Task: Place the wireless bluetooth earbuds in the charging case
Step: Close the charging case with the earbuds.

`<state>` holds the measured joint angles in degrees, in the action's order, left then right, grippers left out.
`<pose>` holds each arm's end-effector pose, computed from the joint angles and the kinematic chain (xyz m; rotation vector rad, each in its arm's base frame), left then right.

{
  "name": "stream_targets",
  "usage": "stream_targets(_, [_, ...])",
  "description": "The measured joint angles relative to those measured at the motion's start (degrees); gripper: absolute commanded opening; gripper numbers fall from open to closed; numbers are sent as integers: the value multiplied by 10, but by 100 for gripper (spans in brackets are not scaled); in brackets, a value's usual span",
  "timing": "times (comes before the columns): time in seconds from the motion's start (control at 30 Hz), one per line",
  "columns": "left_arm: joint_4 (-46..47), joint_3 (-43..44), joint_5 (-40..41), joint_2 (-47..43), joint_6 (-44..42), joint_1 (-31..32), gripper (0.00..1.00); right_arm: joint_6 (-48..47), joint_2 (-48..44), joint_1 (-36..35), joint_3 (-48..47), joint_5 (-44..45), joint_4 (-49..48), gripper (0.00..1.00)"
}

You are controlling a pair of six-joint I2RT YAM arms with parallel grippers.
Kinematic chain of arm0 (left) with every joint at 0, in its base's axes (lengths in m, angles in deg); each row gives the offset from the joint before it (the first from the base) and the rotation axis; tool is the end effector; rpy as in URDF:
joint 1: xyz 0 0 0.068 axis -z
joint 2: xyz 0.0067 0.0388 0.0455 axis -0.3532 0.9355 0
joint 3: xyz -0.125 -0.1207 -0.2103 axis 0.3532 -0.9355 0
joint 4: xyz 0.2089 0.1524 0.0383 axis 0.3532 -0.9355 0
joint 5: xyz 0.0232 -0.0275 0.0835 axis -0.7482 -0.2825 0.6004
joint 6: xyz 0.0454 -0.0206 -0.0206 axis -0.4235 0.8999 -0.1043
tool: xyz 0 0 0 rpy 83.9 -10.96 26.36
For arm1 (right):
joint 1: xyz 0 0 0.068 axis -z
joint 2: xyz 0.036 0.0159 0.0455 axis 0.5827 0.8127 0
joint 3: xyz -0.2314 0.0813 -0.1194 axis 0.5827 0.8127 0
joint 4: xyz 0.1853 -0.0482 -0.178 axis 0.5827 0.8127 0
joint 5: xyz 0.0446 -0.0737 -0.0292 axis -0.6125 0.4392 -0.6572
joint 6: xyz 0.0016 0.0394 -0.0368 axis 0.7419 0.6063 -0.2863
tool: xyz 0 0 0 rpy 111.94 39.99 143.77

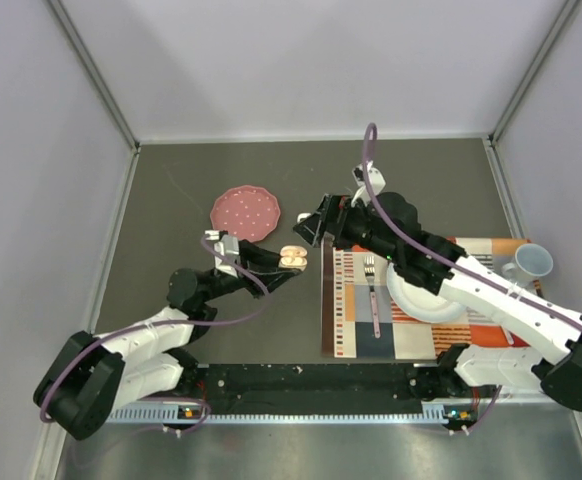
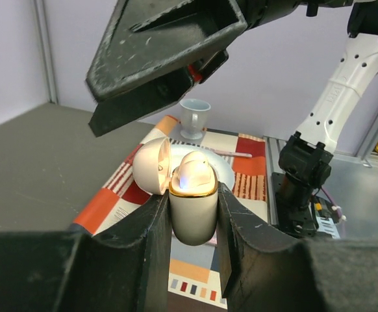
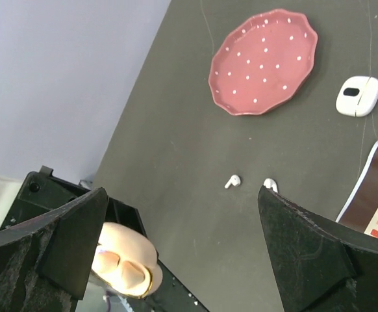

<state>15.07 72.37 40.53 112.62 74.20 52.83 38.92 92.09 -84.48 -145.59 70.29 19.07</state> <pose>0.1490 -0.1217 0.2569 0.7668 1.0725 -1.2711 0.1754 0.1983 0.3635 -0.1144 1.9517 1.0288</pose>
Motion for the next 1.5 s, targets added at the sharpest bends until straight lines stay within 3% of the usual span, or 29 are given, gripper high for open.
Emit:
stream_targets(0.47, [2, 9, 0, 24, 7, 16, 0, -11, 52, 0, -21, -19, 42, 99])
stream_targets(1.5, [1, -1, 70, -53, -37, 21, 0, -88, 61, 8, -68, -98, 90, 99])
